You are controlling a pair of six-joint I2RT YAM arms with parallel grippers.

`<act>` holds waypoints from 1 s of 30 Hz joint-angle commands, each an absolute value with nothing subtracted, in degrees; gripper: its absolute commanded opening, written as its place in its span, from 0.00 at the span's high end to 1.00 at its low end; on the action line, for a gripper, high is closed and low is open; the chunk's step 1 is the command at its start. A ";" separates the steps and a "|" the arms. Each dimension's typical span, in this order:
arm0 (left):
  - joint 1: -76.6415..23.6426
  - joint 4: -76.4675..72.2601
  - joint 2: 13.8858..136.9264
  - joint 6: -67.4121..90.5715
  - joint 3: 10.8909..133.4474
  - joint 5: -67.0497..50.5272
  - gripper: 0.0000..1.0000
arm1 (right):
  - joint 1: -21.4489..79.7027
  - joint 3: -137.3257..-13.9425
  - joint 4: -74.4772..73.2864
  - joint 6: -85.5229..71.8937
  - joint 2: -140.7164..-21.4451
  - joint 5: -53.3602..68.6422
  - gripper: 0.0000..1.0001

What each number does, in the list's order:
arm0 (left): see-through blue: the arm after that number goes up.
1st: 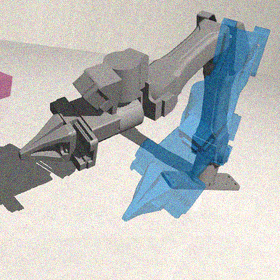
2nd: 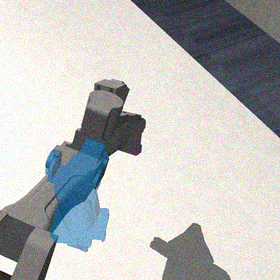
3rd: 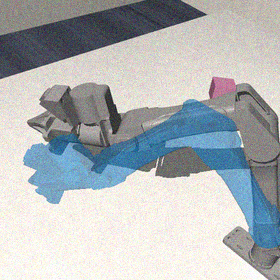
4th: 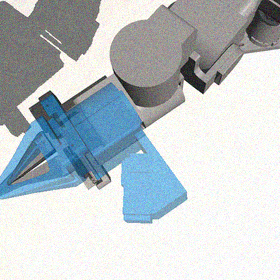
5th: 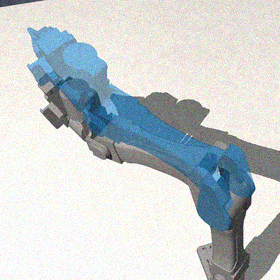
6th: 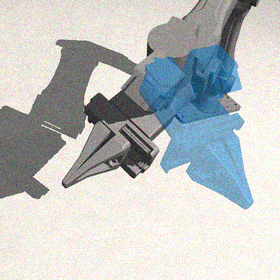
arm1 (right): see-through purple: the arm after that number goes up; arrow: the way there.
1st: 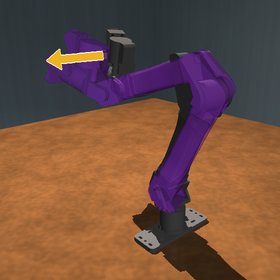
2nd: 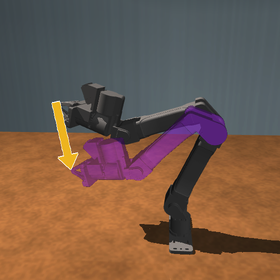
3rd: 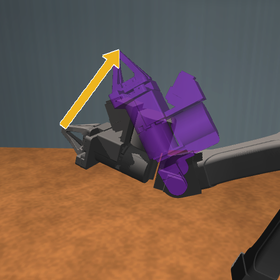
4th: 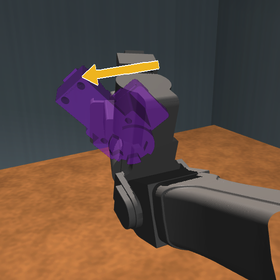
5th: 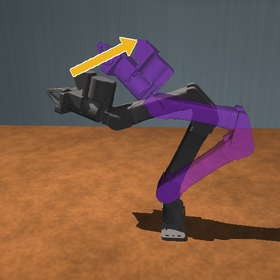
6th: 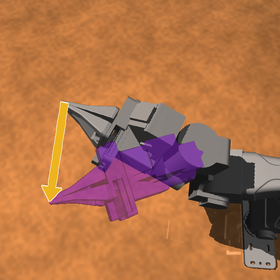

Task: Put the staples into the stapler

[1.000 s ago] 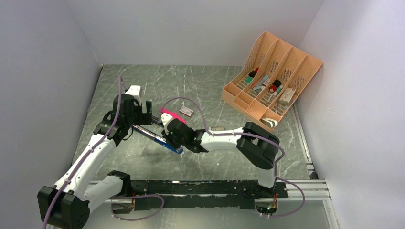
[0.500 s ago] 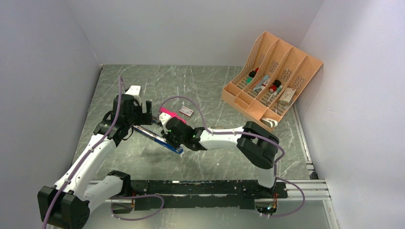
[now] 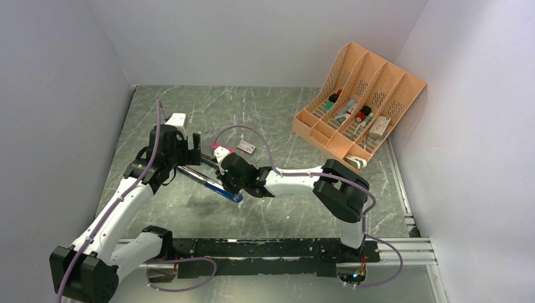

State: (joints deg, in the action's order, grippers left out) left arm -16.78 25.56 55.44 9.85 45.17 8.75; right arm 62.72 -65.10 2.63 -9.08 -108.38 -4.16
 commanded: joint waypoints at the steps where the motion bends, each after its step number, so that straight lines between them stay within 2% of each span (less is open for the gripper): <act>1: -16.96 24.35 54.65 9.44 44.93 7.84 0.02 | 61.75 -63.81 0.69 -11.20 -106.96 -7.25 1.00; 18: -16.97 24.35 54.60 9.43 44.97 7.82 0.02 | 62.20 -59.41 10.16 -8.22 -100.92 -5.50 1.00; 30: -16.96 24.27 54.47 9.45 44.98 7.73 0.02 | 62.71 -63.01 6.94 -7.91 -104.95 -3.19 1.00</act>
State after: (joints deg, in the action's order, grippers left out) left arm -16.78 25.56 55.44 9.85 45.15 8.75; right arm 62.43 -60.86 8.23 -8.54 -103.53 -3.90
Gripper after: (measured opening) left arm 0.979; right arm 0.177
